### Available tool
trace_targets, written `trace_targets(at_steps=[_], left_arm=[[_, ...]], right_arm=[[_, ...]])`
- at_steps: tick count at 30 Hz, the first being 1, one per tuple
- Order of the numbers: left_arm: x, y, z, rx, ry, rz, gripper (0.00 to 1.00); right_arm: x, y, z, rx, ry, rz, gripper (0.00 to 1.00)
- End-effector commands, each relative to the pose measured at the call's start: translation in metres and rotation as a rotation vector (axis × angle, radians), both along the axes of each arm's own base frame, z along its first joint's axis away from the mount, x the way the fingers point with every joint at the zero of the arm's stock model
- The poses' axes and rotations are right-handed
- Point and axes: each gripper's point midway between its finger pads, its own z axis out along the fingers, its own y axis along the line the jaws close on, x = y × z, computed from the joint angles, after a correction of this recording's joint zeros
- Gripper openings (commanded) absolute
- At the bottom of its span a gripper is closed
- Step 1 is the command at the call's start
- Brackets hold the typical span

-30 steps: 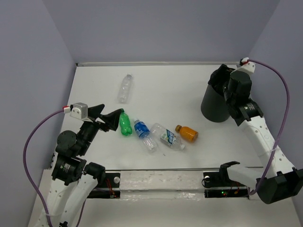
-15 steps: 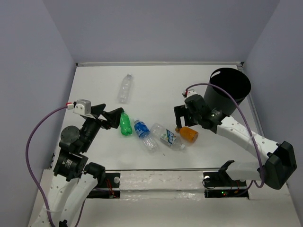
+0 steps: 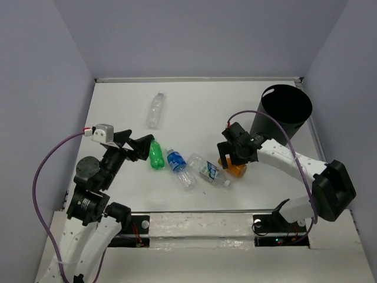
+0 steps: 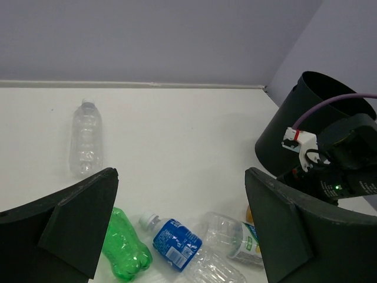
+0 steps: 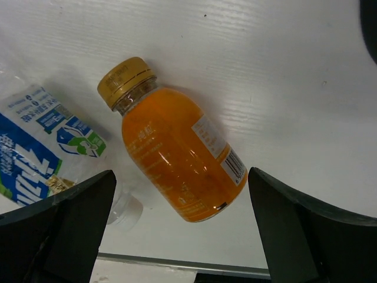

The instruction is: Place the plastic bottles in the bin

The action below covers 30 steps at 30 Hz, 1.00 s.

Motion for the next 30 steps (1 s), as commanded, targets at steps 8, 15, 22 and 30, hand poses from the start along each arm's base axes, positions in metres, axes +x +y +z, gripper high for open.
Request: trace_targets(at_steps=[8, 15, 22, 30], left_arm=[[-0.004, 0.002, 0.023, -0.016, -0.055, 0.003, 0.99], [-0.004, 0.002, 0.022, -0.013, -0.053, 0.002, 0.99], [-0.005, 0.001, 0.023, -0.015, -0.057, -0.004, 0.99], [-0.005, 0.003, 0.022, -0.015, -0.054, 0.003, 0.99]], right_arm=[[0.012, -0.011, -0.020, -0.108, 0.075, 0.027, 0.81], [0.034, -0.004, -0.033, -0.128, 0.075, 0.046, 0.72], [0.050, -0.002, -0.012, -0.113, -0.022, 0.044, 0.79], [0.051, 0.006, -0.043, -0.107, 0.055, 0.059, 0.78]])
